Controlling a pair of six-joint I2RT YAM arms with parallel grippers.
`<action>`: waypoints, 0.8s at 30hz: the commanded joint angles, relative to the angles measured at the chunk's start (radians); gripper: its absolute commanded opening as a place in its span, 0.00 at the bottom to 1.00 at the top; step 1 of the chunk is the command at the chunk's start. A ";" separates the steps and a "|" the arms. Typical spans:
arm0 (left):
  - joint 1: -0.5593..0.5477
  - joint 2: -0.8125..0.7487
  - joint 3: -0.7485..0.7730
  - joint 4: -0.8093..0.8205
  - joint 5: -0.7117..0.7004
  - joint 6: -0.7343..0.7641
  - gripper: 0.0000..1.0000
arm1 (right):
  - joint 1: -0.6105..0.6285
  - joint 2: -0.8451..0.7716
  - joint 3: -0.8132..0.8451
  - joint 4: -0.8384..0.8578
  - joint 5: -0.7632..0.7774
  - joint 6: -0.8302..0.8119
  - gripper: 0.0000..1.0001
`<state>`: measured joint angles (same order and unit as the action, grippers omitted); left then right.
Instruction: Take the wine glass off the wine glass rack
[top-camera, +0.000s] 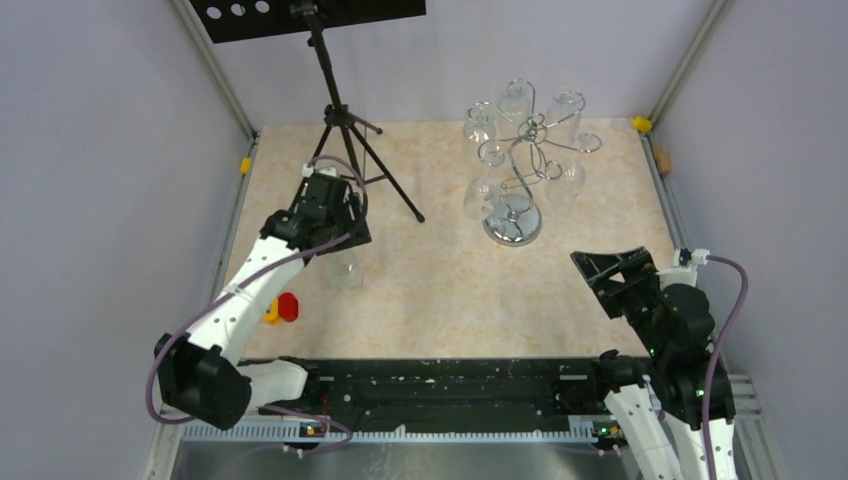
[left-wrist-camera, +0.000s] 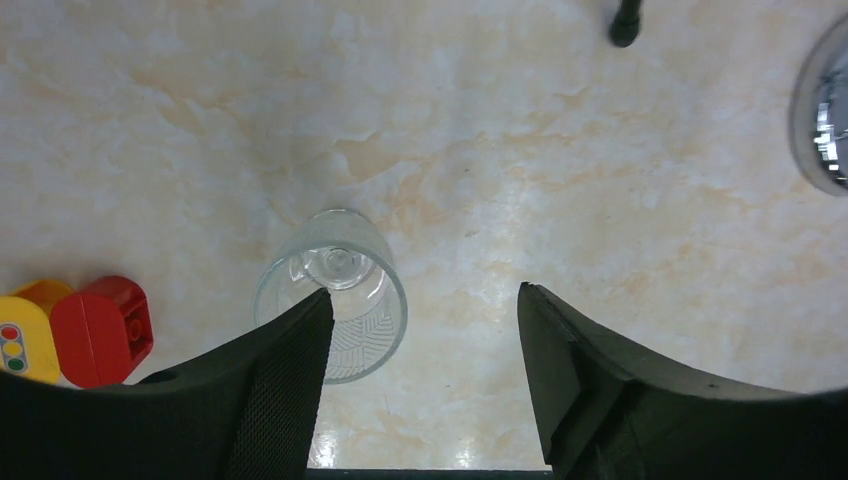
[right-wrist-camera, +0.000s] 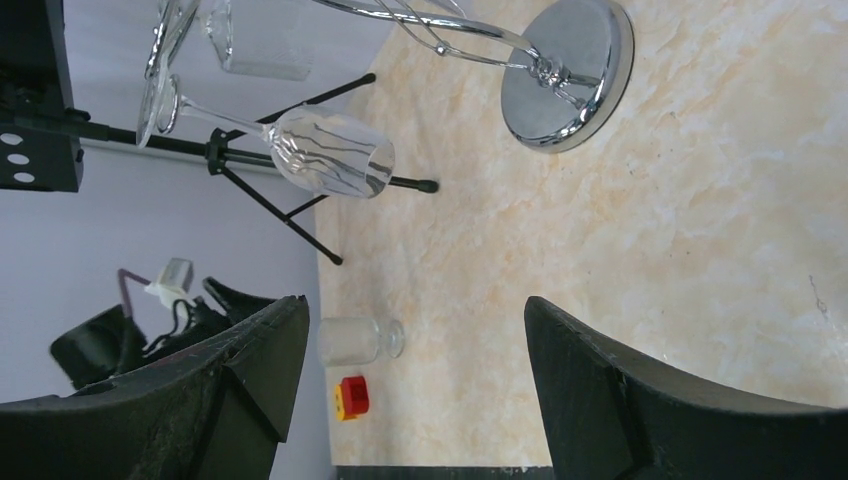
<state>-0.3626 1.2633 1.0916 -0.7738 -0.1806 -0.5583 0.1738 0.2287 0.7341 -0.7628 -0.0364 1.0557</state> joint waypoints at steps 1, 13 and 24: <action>0.002 -0.106 0.079 0.035 0.100 0.053 0.72 | 0.004 -0.026 0.024 -0.016 -0.031 0.001 0.80; -0.010 -0.200 0.024 0.846 0.757 -0.383 0.74 | 0.004 -0.072 -0.034 0.063 -0.156 0.108 0.76; -0.207 0.039 0.188 0.903 0.420 -0.541 0.74 | 0.003 -0.139 -0.002 -0.049 -0.021 0.174 0.66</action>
<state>-0.5106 1.2606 1.2041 0.0486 0.3931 -1.0267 0.1741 0.1123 0.6884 -0.7605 -0.1402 1.1988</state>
